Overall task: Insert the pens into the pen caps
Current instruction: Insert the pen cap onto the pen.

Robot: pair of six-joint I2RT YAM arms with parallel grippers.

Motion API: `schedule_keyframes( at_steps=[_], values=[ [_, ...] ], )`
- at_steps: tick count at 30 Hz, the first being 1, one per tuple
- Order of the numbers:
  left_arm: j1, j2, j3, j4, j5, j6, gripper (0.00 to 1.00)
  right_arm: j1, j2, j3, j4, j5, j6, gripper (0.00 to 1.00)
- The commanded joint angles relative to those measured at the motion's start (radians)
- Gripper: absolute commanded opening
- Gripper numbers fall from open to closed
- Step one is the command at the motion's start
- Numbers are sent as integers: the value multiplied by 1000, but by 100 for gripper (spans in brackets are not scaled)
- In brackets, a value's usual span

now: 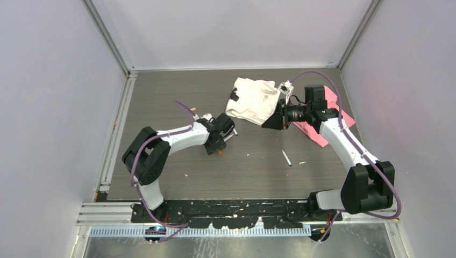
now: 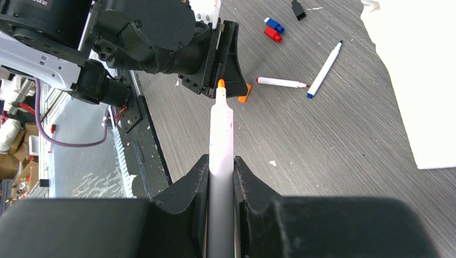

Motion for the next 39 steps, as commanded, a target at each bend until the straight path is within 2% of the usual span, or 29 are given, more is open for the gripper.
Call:
schedule_keyframes(
  at_steps=[1,10,19,28,32,39],
  values=[
    [-5,34,54,-59,-2,7,36,2,-36,13,32,-21,9,1],
    [-5,131,125,-140,2,14,30,1,-43,11,35,-29,11,1],
    [-5,143,81,-92,50,34,21,2,-48,9,42,-34,20,1],
    [-3,207,103,-98,156,188,9,3,-57,-2,68,-38,42,1],
    [-3,107,62,-30,111,246,1,10,-59,-12,80,-38,45,1],
    [-2,-201,-142,261,95,251,1,53,-45,-52,128,-46,22,1]
  ],
)
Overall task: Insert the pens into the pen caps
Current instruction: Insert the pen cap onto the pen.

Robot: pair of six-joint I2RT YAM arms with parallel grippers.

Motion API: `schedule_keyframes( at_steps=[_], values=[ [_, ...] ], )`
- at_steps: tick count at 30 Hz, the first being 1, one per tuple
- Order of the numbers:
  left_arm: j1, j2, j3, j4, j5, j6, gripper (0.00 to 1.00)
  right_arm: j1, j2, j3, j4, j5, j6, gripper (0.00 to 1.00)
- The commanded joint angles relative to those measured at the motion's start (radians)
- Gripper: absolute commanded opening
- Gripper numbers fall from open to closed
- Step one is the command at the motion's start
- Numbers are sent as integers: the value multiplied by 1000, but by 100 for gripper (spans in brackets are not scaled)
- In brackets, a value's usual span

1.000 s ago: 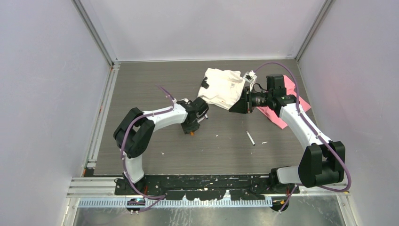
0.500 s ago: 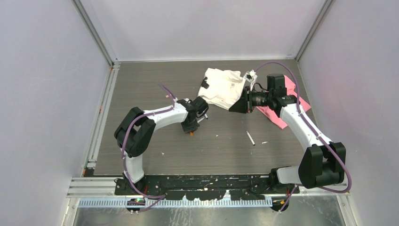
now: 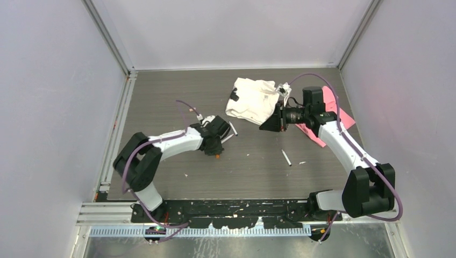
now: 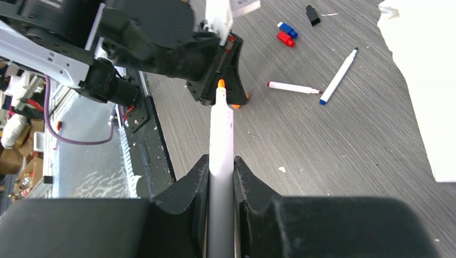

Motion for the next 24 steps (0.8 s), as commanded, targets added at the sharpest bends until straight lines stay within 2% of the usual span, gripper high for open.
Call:
schedule_keyframes(
  at_steps=[1,7,13,18,20,24],
  values=[
    [-5,-200,-106,225,-4,-3,1,39,-19,-25,78,-27,-22,1],
    [11,-470,-345,594,-24,-120,1,109,-43,-126,284,7,24,1],
    [25,-628,-520,988,-61,-162,1,149,-23,-189,483,8,169,1],
    [25,-648,-592,1315,-99,-185,1,152,-21,-289,945,-30,527,1],
    [25,-631,-606,1426,-102,-199,1,152,-35,-286,987,-31,571,1],
    [25,-591,-603,1608,-97,-208,1,152,-65,-243,958,-27,594,1]
  ],
)
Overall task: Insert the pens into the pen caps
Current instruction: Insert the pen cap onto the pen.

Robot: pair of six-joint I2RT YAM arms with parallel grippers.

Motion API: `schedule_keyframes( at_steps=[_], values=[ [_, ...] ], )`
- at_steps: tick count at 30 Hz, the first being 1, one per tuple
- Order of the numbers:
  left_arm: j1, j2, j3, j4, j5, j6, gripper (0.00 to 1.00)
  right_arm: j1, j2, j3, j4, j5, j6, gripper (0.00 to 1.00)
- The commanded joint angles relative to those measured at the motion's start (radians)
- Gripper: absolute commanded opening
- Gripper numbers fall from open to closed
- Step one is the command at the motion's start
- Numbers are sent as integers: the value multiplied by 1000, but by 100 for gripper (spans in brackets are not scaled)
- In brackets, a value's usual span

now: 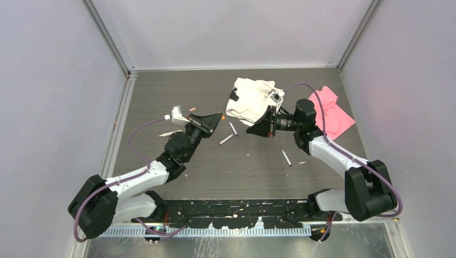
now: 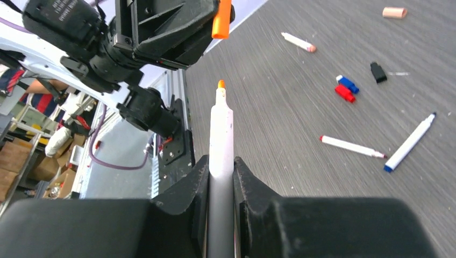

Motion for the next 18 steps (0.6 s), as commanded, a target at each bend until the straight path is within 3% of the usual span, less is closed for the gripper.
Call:
schedule_keyframes(
  at_steps=[1,8,13,18],
  values=[
    [4,40,5,371,-32,-19,1,3,-60,64,161,-12,129,1],
    [4,120,78,614,6,55,1,4,-60,109,286,45,290,1],
    [1,179,128,707,49,57,1,11,-42,126,420,69,425,1],
    [-14,223,170,717,60,47,1,15,-47,119,473,91,460,1]
  ],
)
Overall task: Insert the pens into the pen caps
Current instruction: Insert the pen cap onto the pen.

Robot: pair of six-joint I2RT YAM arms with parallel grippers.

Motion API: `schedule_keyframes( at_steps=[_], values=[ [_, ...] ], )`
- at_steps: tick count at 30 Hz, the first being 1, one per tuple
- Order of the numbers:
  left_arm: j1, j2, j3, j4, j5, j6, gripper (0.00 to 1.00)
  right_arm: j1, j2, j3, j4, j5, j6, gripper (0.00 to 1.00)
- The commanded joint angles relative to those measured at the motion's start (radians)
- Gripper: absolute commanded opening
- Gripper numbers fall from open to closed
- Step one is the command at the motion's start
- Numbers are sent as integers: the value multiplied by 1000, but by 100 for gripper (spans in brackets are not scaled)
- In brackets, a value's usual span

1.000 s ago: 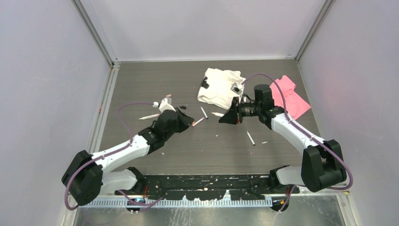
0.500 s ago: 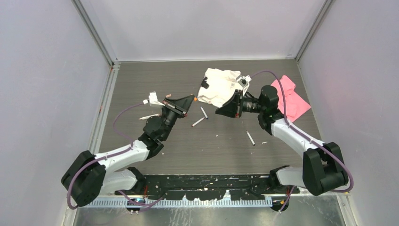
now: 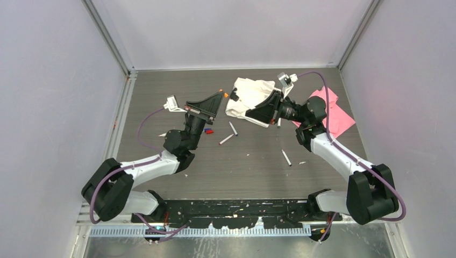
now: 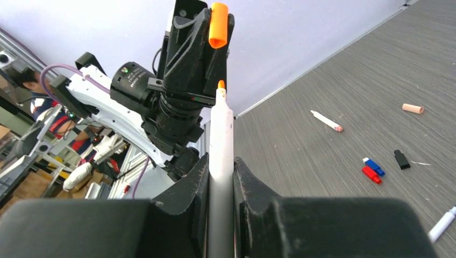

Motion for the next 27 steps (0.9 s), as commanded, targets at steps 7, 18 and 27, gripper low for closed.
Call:
schedule_keyframes(
  at_steps=[7,18,27],
  values=[
    [-42,73,84,99,15,21,1,20,-9,20,152,59,81,1],
    [-62,99,107,99,0,18,1,39,-5,7,148,81,61,1],
    [-65,93,102,99,-4,15,1,39,-10,5,123,103,49,1]
  ],
)
